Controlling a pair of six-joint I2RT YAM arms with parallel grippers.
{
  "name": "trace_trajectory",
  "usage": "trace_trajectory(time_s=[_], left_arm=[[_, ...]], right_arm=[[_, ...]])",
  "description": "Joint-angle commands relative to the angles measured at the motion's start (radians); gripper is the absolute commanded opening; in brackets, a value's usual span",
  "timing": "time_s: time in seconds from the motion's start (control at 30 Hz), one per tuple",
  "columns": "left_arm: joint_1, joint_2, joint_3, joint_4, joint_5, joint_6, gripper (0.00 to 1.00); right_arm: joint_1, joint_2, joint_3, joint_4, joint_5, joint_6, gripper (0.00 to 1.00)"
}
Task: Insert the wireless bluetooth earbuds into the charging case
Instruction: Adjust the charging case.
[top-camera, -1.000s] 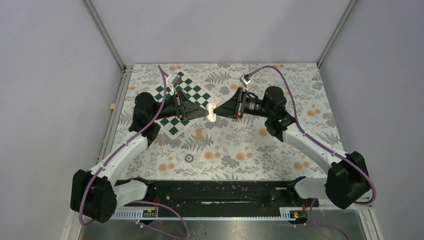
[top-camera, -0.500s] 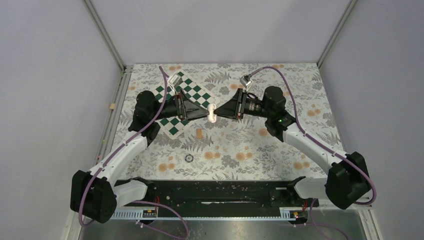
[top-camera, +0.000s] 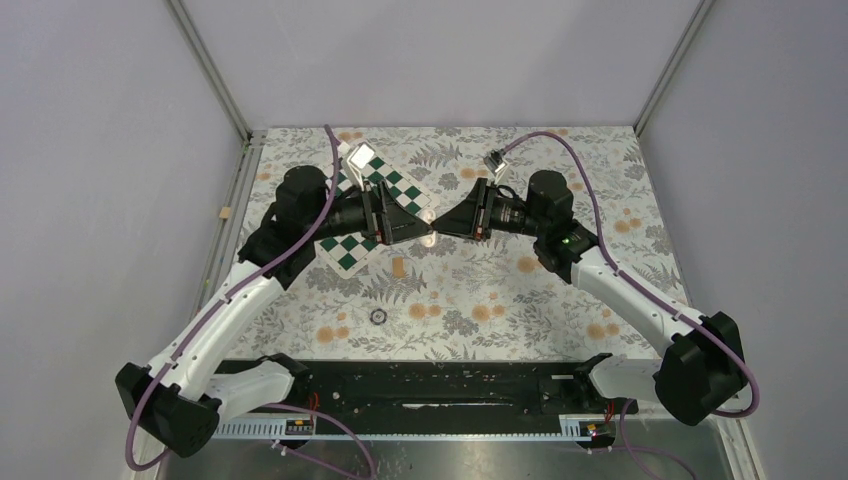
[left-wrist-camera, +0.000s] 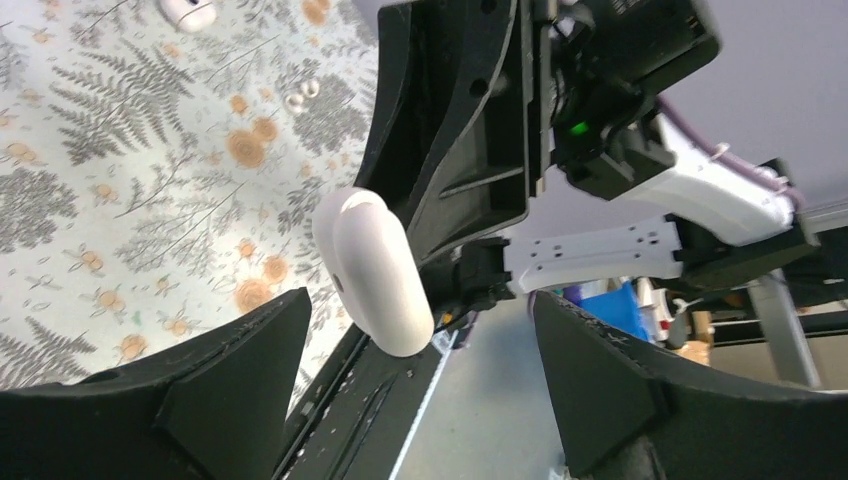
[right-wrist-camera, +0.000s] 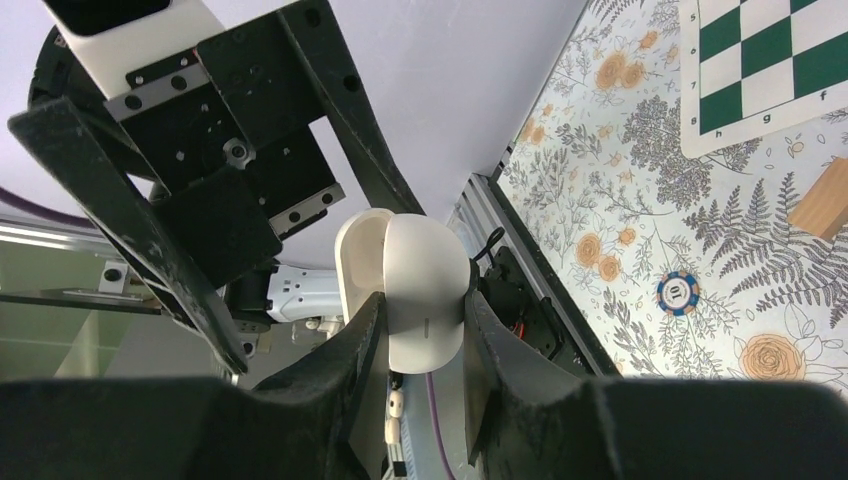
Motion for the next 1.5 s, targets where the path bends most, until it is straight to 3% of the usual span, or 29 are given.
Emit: trace_trajectory(time_s=[0.0, 0.57, 0.7, 0.87, 1.0, 1.17, 1.47], left_arm=[[-0.053, 0.004, 0.077, -0.171, -0.181, 0.153, 0.81], [-0.031, -0.045, 0.082, -0.263, -0.337, 0.159, 0.69], [-0.003, -0.061, 0.057, -0.226, -0.288, 0.13, 0.69], [0.056, -0.053, -0.045, -0.015, -0.012, 0.012, 0.84], [0.079, -0.043, -0.101, 0.103, 0.079, -0.043, 0.8], [0.077, -0.047, -0.092, 0.09, 0.077, -0.019, 0.76], [0.01, -0.041, -0.016, -0.044, -0.072, 0.068, 0.74]], right_arm=[[-0.004, -0.028, 0.044, 0.013, 0.003, -0.022, 0.0], [-0.004, -0.026, 0.036, 0.025, 0.0, -0.01, 0.0], [-0.004, -0.023, 0.035, 0.029, -0.003, -0.008, 0.0], [-0.004, -0.026, 0.034, 0.029, -0.005, -0.009, 0.0], [-0.004, -0.026, 0.029, 0.029, -0.008, -0.008, 0.0], [-0.004, -0.024, 0.029, 0.037, -0.007, -0.005, 0.0], [-0.005, -0.016, 0.033, 0.045, -0.005, 0.0, 0.0]])
